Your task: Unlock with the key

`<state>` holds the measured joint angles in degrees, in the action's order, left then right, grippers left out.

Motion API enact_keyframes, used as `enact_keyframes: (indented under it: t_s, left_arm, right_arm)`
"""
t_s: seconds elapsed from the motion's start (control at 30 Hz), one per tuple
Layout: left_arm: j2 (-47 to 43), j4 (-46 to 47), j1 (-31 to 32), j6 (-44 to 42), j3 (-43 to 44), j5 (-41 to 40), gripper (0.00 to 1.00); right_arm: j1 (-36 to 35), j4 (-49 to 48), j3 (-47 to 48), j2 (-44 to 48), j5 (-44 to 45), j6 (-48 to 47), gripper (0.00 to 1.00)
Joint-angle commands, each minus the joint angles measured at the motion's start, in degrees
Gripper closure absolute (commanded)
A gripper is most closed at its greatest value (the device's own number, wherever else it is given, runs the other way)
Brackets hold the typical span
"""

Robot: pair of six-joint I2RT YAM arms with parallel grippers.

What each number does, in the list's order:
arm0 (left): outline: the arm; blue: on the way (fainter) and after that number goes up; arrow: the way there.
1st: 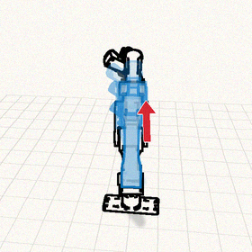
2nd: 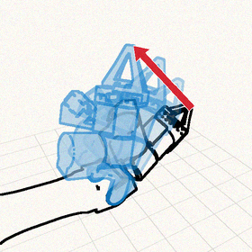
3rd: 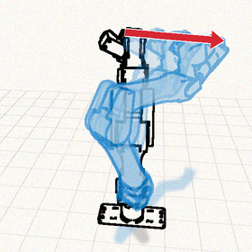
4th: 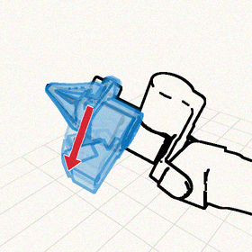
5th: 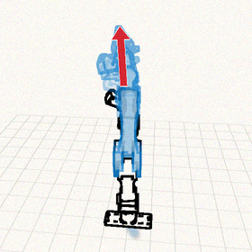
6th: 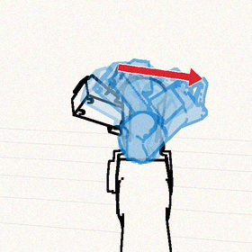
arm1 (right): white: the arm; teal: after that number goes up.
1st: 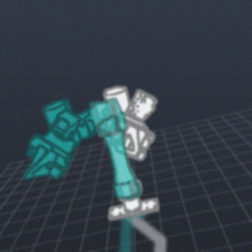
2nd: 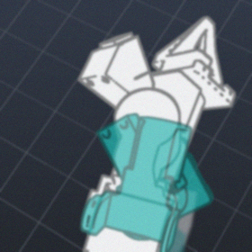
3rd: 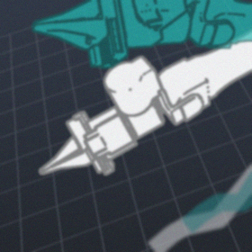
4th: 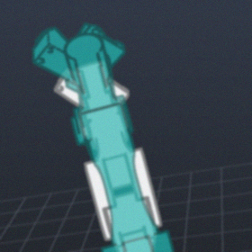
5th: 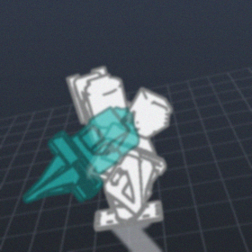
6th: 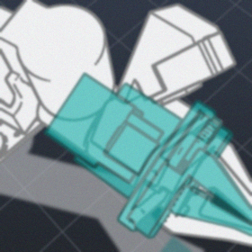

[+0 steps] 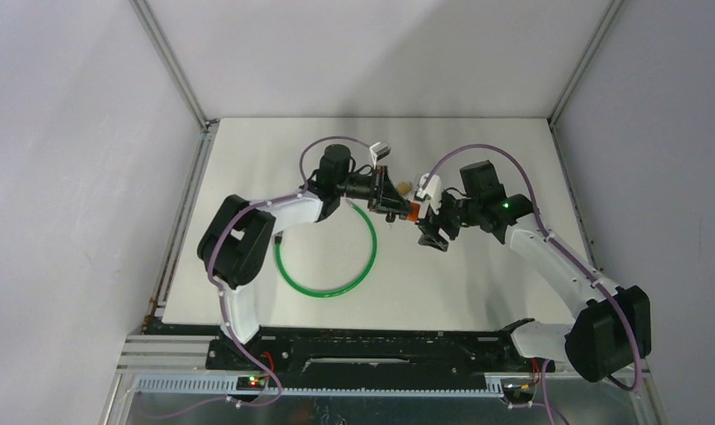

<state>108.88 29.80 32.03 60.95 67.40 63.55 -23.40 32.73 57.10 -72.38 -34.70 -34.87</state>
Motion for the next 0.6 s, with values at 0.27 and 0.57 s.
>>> enact_keyframes:
  t_s: [0.27,0.57]
  left_arm:
    - [-5.4,-11.6,-0.7,-13.7,2.2,-1.2,1.00]
    - [-5.6,-6.8,-0.3,-9.7,1.2,-0.2,1.00]
  right_arm:
    - [0.9,0.6,-0.1,1.0,0.0,1.7,0.28]
    - [0.8,-0.8,1.6,-5.4,-0.5,2.6,0.39]
